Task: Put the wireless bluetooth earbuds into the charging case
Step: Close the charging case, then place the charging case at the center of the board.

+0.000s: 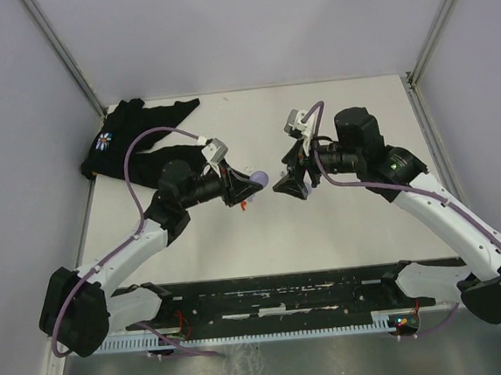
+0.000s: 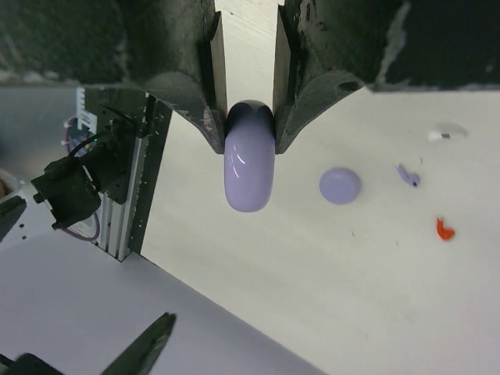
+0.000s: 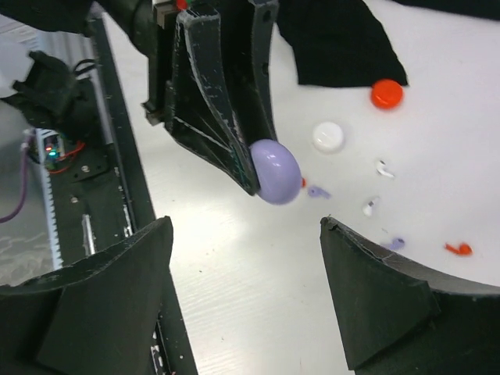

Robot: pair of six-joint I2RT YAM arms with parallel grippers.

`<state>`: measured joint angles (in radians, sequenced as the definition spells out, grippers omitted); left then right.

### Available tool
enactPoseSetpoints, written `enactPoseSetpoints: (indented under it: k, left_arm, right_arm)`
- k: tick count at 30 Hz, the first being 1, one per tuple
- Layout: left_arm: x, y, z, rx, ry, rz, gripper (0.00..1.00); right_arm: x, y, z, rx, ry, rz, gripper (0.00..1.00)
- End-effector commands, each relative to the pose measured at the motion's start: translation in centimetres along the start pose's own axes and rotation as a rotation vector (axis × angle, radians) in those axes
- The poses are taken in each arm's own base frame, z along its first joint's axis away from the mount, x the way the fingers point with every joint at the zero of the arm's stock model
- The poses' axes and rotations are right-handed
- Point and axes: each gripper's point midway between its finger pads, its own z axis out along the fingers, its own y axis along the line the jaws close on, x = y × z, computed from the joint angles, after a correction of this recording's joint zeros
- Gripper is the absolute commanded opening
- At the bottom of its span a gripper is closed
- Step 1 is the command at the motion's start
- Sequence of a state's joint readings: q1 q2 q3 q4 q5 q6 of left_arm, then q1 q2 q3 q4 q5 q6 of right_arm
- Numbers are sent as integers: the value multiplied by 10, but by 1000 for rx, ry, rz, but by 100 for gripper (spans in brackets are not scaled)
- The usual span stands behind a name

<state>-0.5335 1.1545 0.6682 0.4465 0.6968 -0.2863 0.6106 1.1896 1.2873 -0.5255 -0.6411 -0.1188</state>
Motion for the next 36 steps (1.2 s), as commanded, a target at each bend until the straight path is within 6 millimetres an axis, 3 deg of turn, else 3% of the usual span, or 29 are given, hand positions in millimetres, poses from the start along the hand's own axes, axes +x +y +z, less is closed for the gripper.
enactPoseSetpoints:
  k: [1,8,11,17,27,31,36]
  left_arm:
    - [35,16,0,-148,118,-336,5]
    - [107,17,9,-228,291,-580,12]
    - [134,13,19,-249,365,-639,15]
    - [185,7,38,-301,508,-707,20]
    - [233,-5,45,-375,669,-724,31]
    - [249,-3,32,-466,727,-717,37]
    - [244,7,11,-585,725,-673,47]
  right_arm:
    - [12,-34,-9,249,-19,72,84]
    - [58,-63,-15,468,26,209,85]
    - [82,-74,-17,545,71,250,85]
    - [112,-87,-20,647,111,289,86]
    - [147,-102,-21,743,186,327,86]
    - [158,-106,-18,760,215,350,86]
    - [166,-111,-14,781,236,382,86]
